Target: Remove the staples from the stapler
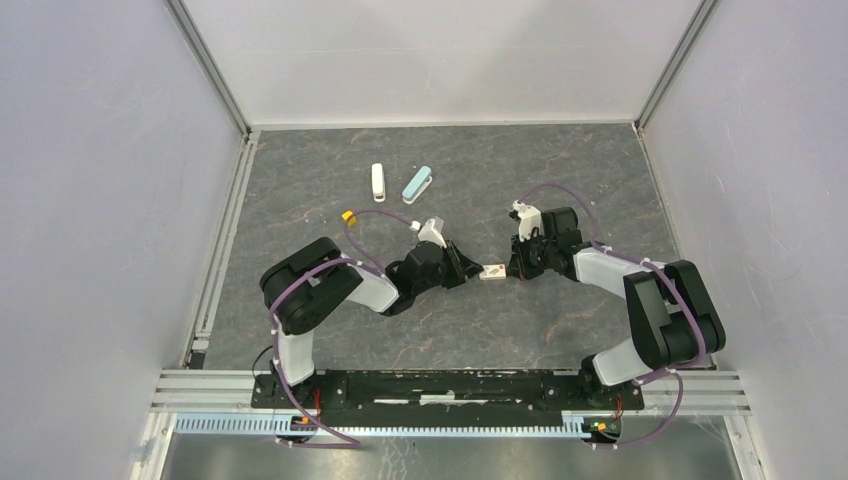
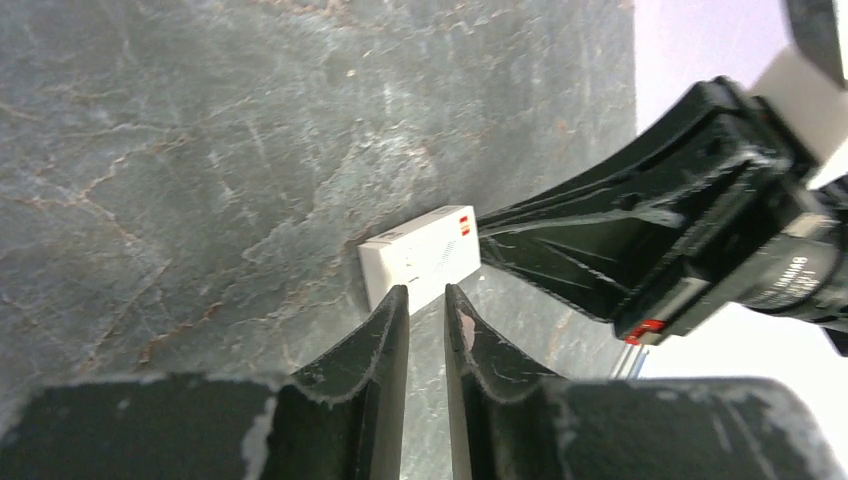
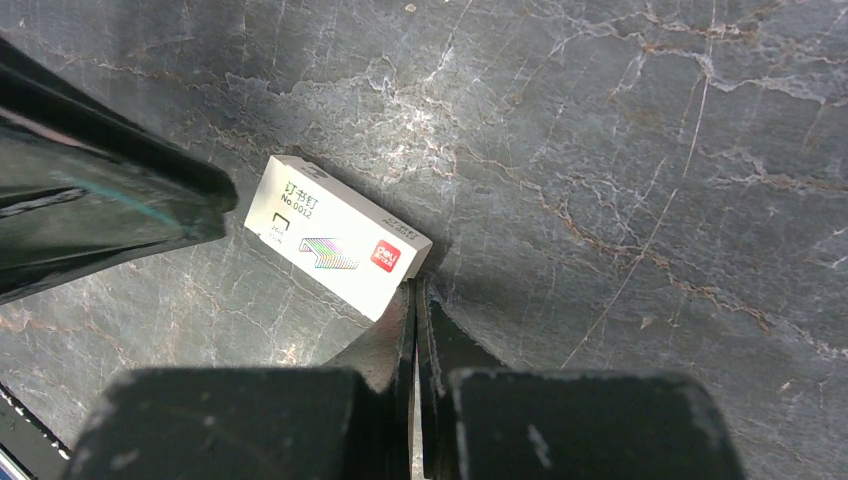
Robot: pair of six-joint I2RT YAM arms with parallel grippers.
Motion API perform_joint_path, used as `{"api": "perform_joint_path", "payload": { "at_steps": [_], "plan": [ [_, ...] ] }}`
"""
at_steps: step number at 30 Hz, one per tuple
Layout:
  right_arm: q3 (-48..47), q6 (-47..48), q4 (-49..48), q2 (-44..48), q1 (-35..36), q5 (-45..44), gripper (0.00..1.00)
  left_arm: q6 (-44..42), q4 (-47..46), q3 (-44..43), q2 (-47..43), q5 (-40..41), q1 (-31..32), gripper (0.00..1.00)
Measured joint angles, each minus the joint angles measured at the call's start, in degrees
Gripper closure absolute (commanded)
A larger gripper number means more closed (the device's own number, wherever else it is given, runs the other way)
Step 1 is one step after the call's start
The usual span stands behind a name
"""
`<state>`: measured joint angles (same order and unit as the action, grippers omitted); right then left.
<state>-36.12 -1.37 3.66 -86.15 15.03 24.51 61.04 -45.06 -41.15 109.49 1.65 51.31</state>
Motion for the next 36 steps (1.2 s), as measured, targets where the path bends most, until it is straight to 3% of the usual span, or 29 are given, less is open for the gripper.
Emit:
{"api": "perform_joint_path", "payload": {
  "at_steps": [4, 13, 36],
  "plan": [
    [-0.1, 0.0, 0.0, -0.1, 0.0, 0.0, 0.98, -0.1, 0.9, 0.0, -2.9, 0.8, 0.0, 0.72],
    [-0.2, 0.0, 0.0, -0.2, 0.0, 0.0, 0.98, -1.7, 3.7, 0.7, -5.9, 3.4, 0.0, 0.88],
    [-0.5, 1.1, -0.1, -0.6, 0.0, -0.1, 0.99, -5.2, 9.4, 1.2, -5.9, 4.3, 0.4, 0.91]
  ]
}}
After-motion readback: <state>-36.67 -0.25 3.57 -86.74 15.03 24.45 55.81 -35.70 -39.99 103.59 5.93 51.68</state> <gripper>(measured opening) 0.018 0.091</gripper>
